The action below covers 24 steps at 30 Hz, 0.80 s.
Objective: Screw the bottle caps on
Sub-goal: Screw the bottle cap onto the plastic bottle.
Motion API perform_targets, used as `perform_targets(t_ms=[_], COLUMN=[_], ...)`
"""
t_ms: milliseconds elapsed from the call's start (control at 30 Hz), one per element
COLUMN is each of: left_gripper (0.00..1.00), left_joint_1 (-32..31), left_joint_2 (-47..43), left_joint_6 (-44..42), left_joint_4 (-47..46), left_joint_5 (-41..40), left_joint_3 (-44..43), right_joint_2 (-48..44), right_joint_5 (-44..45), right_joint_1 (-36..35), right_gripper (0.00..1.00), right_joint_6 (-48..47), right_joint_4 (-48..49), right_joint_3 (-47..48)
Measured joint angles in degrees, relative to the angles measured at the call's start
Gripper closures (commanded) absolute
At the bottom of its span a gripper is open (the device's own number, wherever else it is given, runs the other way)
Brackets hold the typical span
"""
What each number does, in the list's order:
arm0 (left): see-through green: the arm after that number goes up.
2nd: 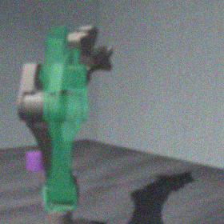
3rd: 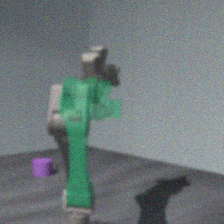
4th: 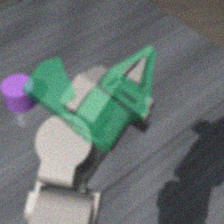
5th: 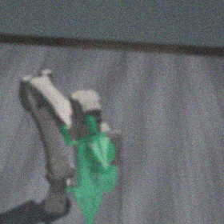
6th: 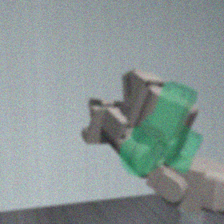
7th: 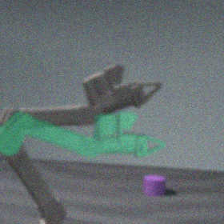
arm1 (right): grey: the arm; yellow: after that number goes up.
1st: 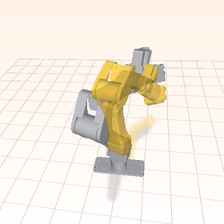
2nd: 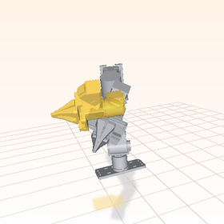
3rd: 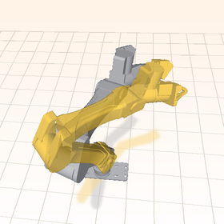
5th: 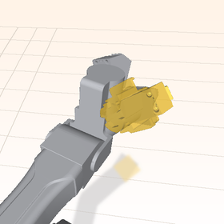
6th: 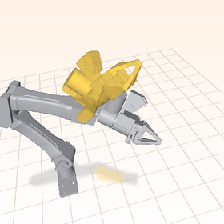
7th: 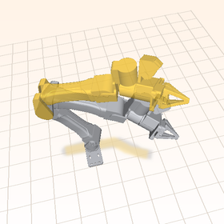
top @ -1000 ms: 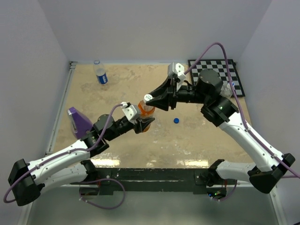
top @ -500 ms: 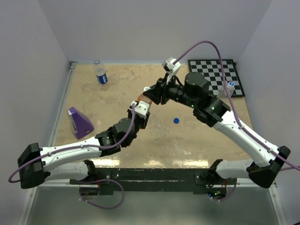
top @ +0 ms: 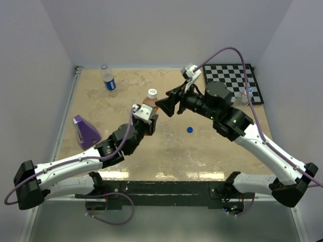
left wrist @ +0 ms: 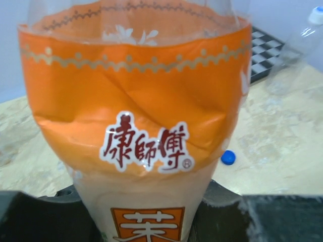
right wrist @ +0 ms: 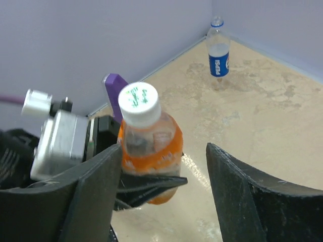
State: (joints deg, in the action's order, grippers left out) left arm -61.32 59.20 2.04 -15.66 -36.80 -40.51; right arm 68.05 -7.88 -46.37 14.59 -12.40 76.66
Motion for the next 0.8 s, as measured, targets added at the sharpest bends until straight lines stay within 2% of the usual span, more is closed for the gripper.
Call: perform_targets(t_ms=[200, 400, 567, 800], left_gripper=[0.99, 0.97, 0.96, 0.96], left_joint_1=[11.3, 12.6, 12.6, 12.6], left_joint_2=[-6.2, -5.5, -5.5, -5.5], left_joint_6=[4.1, 4.4, 4.3, 3.1], left_joint_4=[0.1, 0.3, -0.2, -0.9], left_joint_5=[21.9, 40.7, 48.7, 56.2], left_joint_3=[3.2, 3.3, 3.3, 3.3], right_joint_2=[-5.3, -7.0, -6.2, -5.2], right_joint_5=[-15.8, -30.6, -34.8, -38.8], right_joint_1=[8.3, 9.1, 9.2, 9.3], right_gripper=[0.26, 0.25, 0.27, 0.38], right_joint_6=[-2.6, -5.7, -6.7, -6.7], right_joint_4=[6.4, 12.2, 13.1, 14.1], right_joint_3=[-4.6, -5.7, -5.7, -5.6])
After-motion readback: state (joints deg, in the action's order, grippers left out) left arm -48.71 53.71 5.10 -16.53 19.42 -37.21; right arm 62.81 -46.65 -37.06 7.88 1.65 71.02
